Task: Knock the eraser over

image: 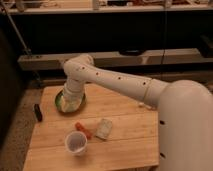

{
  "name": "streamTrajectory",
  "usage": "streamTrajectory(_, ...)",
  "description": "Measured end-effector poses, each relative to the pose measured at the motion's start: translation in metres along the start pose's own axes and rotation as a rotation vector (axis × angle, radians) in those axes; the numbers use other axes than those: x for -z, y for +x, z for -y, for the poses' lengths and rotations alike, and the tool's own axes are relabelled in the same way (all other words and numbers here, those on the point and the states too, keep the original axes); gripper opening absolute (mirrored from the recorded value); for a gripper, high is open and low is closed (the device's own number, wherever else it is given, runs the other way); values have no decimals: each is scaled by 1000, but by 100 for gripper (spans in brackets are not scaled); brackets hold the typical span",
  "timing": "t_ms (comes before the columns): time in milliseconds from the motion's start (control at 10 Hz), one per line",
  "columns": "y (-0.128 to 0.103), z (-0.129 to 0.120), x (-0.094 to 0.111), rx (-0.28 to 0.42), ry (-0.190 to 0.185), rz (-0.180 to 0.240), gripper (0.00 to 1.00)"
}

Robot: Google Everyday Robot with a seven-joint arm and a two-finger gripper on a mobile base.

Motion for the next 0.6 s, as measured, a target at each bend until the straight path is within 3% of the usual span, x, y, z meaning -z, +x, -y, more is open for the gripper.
streamTrajectory(100, 3, 8, -2, 9, -5, 1, 49)
streamTrajectory(500, -2, 0, 6, 43, -31, 8, 49)
streamTrajectory(600, 0, 9, 6, 61, -39, 17, 49)
